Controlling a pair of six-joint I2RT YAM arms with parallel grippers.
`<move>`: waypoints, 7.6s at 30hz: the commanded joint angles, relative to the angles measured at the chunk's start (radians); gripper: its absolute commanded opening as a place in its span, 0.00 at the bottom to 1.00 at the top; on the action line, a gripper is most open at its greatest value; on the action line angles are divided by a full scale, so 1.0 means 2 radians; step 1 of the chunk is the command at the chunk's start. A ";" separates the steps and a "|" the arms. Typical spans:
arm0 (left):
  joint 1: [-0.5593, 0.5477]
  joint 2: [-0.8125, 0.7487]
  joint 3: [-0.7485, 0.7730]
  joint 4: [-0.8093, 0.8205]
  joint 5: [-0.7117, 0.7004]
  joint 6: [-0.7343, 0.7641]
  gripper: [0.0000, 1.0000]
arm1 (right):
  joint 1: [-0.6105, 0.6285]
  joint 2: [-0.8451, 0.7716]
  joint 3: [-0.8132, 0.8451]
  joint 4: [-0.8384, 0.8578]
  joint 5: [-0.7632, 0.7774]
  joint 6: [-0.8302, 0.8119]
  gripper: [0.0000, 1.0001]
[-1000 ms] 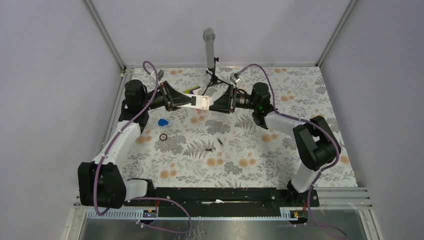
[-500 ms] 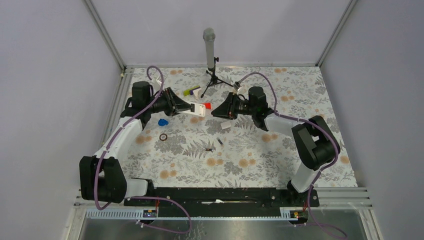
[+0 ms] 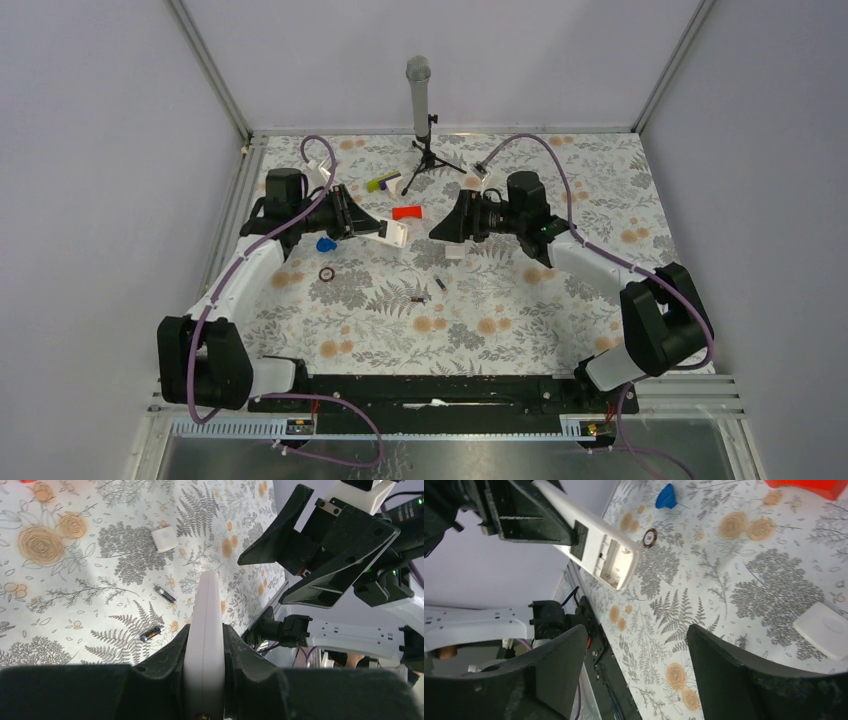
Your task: Load the batteries into the remote control
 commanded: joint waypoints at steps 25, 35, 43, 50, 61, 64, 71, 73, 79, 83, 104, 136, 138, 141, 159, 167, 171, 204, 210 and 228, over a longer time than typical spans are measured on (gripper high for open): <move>0.000 -0.094 0.006 0.044 -0.096 -0.005 0.00 | 0.066 -0.024 0.046 -0.141 0.167 -0.079 0.60; 0.003 -0.136 -0.009 -0.003 -0.289 -0.007 0.00 | 0.150 0.075 0.104 -0.282 0.349 -0.132 0.52; 0.005 -0.138 -0.015 -0.006 -0.285 -0.009 0.00 | 0.185 0.159 0.185 -0.363 0.417 -0.172 0.46; 0.011 -0.142 -0.019 -0.004 -0.287 -0.008 0.00 | 0.195 0.194 0.210 -0.385 0.417 -0.184 0.37; 0.015 -0.146 -0.022 -0.002 -0.278 -0.007 0.00 | 0.195 0.229 0.222 -0.388 0.410 -0.176 0.24; 0.015 -0.148 -0.026 0.004 -0.270 -0.007 0.00 | 0.195 0.232 0.220 -0.384 0.407 -0.170 0.21; 0.015 -0.143 -0.033 0.038 -0.209 -0.013 0.00 | 0.185 0.185 0.222 -0.378 0.434 -0.149 0.13; 0.015 -0.138 -0.035 0.058 -0.179 -0.027 0.00 | 0.172 0.149 0.219 -0.365 0.431 -0.136 0.13; 0.002 -0.113 0.001 0.105 -0.109 -0.058 0.00 | 0.096 0.004 0.139 -0.232 0.331 -0.065 0.16; -0.007 -0.087 0.010 0.166 -0.045 -0.119 0.00 | 0.084 -0.045 0.174 -0.209 0.292 -0.062 0.18; -0.035 -0.059 -0.072 0.481 0.014 -0.385 0.00 | 0.082 -0.056 0.239 -0.140 0.198 0.058 0.18; -0.040 -0.050 -0.091 0.545 -0.013 -0.448 0.00 | 0.113 -0.014 0.305 -0.245 0.267 -0.049 0.24; -0.040 -0.049 -0.091 0.552 -0.015 -0.453 0.00 | 0.114 -0.015 0.305 -0.247 0.270 -0.050 0.26; -0.040 -0.049 -0.093 0.564 -0.016 -0.464 0.00 | 0.114 -0.016 0.305 -0.246 0.273 -0.051 0.28; -0.040 -0.050 -0.098 0.568 -0.025 -0.472 0.00 | 0.115 -0.019 0.320 -0.266 0.310 -0.028 0.25; -0.040 -0.050 -0.105 0.581 -0.043 -0.494 0.00 | 0.115 -0.018 0.338 -0.285 0.318 -0.011 0.30; -0.040 -0.049 -0.107 0.592 -0.047 -0.500 0.00 | 0.115 -0.019 0.342 -0.287 0.315 -0.001 0.30; -0.040 -0.049 -0.109 0.615 -0.062 -0.461 0.00 | 0.082 -0.024 0.280 -0.116 0.216 0.312 1.00; -0.040 -0.051 -0.110 0.617 -0.053 -0.447 0.00 | 0.081 -0.006 0.278 -0.110 0.193 0.353 0.92; -0.040 -0.055 -0.120 0.642 -0.052 -0.439 0.00 | 0.078 0.007 0.250 -0.073 0.166 0.404 0.62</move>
